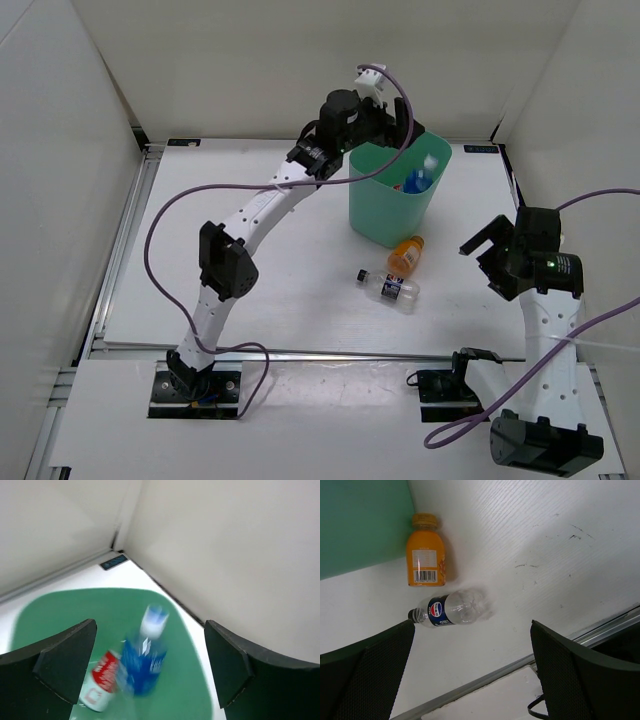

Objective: Put the plastic bottles in the bin

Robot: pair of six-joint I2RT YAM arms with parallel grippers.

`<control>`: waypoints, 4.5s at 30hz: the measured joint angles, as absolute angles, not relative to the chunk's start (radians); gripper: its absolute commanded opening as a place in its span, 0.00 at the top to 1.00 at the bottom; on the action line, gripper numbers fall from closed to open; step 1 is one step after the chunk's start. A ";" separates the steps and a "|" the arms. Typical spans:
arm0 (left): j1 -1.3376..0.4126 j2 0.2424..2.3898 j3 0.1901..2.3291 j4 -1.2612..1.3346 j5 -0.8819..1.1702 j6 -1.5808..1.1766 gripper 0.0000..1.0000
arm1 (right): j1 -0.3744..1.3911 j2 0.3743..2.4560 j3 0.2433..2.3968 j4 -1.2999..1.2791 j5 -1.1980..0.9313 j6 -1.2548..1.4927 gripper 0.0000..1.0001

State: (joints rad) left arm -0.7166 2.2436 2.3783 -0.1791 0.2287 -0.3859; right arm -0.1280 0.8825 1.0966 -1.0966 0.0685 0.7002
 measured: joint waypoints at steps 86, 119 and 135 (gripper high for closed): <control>-0.639 0.994 0.908 -0.630 -0.690 -0.569 0.00 | 1.061 1.631 1.494 -0.865 0.400 0.102 0.86; -0.639 1.095 0.929 -0.648 -0.695 -0.535 0.00 | 0.300 1.414 1.780 -0.966 0.438 0.698 0.00; -0.632 1.186 0.957 -0.651 -0.691 -0.535 0.00 | -0.110 1.133 0.949 -0.876 -0.204 1.079 0.00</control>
State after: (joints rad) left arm -0.6315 1.1858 0.9573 -0.6510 -0.6910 -0.5346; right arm -0.1101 1.1332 0.9489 -0.8761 -0.2043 1.0786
